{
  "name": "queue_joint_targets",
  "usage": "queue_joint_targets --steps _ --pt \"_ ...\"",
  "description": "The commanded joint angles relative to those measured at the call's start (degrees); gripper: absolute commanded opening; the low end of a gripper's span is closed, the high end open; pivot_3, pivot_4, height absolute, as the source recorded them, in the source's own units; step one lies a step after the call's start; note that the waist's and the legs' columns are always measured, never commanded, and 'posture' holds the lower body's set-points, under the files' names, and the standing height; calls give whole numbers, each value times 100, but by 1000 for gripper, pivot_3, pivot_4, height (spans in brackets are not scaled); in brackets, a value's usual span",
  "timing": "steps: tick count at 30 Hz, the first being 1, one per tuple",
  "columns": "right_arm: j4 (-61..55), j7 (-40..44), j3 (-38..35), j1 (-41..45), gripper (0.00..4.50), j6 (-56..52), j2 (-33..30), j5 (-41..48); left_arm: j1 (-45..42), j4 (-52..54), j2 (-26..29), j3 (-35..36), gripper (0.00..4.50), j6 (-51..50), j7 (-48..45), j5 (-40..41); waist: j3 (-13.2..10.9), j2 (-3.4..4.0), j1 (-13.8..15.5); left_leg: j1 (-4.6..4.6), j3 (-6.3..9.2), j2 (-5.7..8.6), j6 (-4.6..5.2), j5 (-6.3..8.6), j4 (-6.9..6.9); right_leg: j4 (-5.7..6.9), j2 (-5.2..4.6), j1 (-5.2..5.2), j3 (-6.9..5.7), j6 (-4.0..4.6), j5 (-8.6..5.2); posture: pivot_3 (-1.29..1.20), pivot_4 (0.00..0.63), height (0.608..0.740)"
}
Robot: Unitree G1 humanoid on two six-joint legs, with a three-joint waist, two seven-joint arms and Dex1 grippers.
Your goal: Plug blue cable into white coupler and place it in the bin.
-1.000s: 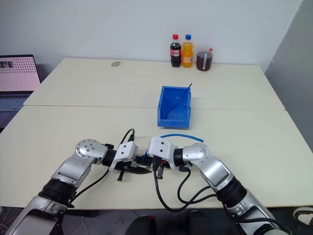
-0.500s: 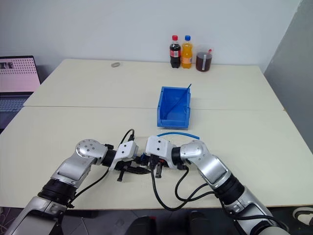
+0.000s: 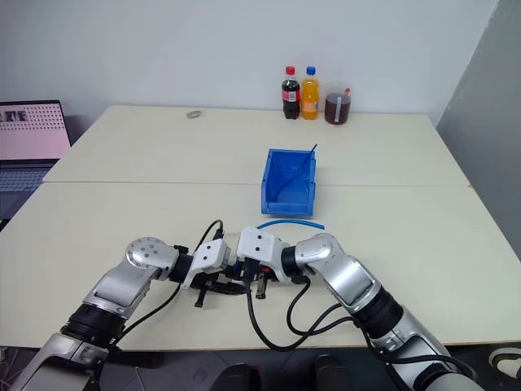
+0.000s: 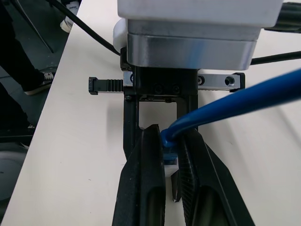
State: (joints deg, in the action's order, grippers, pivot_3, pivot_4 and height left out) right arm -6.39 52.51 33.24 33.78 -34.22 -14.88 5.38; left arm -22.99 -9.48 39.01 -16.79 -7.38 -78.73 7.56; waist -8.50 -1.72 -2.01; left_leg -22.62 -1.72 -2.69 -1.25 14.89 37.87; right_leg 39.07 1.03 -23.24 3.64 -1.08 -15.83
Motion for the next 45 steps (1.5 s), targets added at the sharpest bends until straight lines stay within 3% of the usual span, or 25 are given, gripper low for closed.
queue_joint_targets --steps 1,7,11,17,20,22,25,27,32,37,40,45 --pt "153 -27 43 -163 110 -81 -118 -76 188 -6 88 -96 1569 27 111 -208 0 1 7 0 0 -1 0 0 0 0 -1 0 1 0 0 0 150 740" --pt "-154 -120 -331 -239 110 45 -288 6 455 142 204 63 2814 202 201 -131 0 4 14 -1 2 -1 0 0 2 0 -9 2 0 -5 2 0 150 740" --pt "-599 -324 -812 -269 109 -240 -313 236 1064 652 585 618 3701 112 364 174 -4 3 -17 -3 -2 -6 0 0 3 0 -11 -1 6 -8 5 0 150 740" --pt "-1072 -705 -1845 -282 109 -988 -335 780 1432 1174 710 1651 3708 -834 996 970 -24 17 -69 -16 16 -21 0 0 -3 5 -15 -16 7 6 -1 0 150 740" --pt "-1347 -994 -3012 -74 109 -1925 -221 1582 987 1792 457 2231 3708 -2069 1697 1799 -65 11 -30 -34 23 -18 0 0 -2 3 -15 -25 1 4 -1 0 150 740" --pt "-1179 -1186 -3576 262 109 -2310 -215 1908 668 2004 330 2360 3708 -2399 2085 1911 -98 4 17 -40 25 -9 0 0 3 3 -15 -25 -3 -1 2 0 150 740" --pt "-358 -1257 -3931 964 109 -2418 -248 2129 220 2074 144 2375 3708 -2745 2518 2001 -105 5 18 -41 6 2 0 -1 5 -7 -16 -25 -1 -19 13 0 150 740" --pt "1210 -1066 -3707 1882 109 -1941 -283 1845 -86 2063 60 2185 3708 -2751 2602 1924 -105 2 -29 -37 -8 6 0 0 2 -12 -19 -25 8 -16 21 0 150 740" --pt "4045 -542 -2992 3245 109 -851 -251 1097 -262 2125 32 1947 3708 -2754 2566 1912 -148 0 -140 -45 -21 9 1 0 -6 -6 -9 -50 20 9 33 0 150 740" --pt "6472 -300 -2638 4394 1544 309 -22 367 -310 2147 51 1800 3708 -2668 2575 1816 -147 0 -138 -86 -17 0 0 0 -11 -4 -12 -90 23 15 31 0 150 740" --pt "6938 124 -2430 4669 2170 623 -49 60 -249 2215 56 1789 3708 -2661 2580 1813 -148 1 -124 -139 -13 1 -4 -2 0 -4 -25 -133 23 15 32 0 150 740" --pt "7177 525 -2374 4957 3400 939 -177 -226 -296 2113 60 1763 3708 -2608 2568 1756 -149 2 -120 -150 -14 4 -5 -1 2 -6 -48 -138 14 15 33 0 150 740"
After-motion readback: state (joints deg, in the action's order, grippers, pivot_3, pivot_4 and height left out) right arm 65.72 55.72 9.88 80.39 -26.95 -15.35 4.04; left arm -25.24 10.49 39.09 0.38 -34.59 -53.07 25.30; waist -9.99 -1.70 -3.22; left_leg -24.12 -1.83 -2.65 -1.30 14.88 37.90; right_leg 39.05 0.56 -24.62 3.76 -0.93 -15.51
